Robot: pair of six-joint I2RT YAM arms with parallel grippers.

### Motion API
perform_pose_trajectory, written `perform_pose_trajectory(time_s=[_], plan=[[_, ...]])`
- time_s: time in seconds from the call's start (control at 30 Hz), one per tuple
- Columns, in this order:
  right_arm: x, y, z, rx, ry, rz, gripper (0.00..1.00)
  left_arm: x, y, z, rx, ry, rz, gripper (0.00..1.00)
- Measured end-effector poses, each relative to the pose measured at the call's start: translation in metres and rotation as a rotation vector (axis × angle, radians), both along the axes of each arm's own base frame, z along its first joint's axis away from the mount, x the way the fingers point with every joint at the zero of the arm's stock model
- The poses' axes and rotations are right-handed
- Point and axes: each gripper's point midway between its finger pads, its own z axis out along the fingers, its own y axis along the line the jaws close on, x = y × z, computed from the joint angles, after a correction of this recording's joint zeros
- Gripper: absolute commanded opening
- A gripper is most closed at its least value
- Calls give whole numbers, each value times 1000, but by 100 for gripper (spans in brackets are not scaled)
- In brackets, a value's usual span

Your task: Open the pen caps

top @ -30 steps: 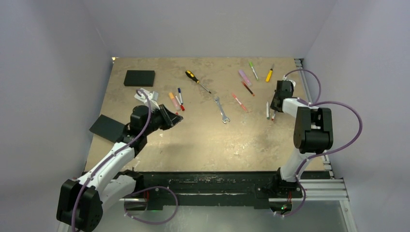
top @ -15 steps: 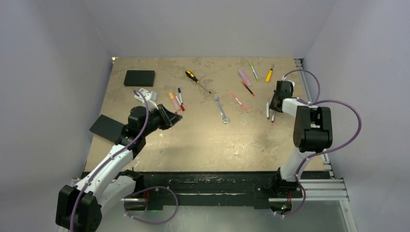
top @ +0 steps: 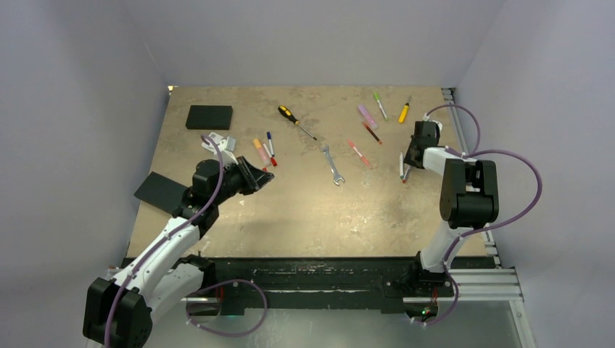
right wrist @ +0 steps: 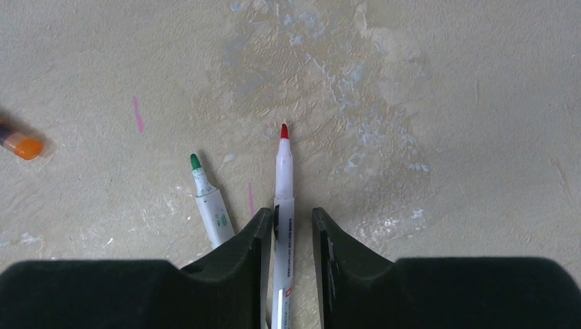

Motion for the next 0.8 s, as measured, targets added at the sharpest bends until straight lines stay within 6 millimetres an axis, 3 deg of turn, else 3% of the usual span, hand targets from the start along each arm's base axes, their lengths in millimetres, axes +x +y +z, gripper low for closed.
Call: perform_pose_trajectory(time_s=[0.37, 0.63, 0.8], plan=[[0, -2, 6, 4, 0, -31, 36, 0, 0, 0, 0, 0, 0, 0], [3, -14, 30, 11, -70, -111, 6, -2, -1, 3, -2, -6, -4, 0], [-1, -25, 25, 19, -57, -151, 0, -3, 0, 4, -3, -12, -2, 0]])
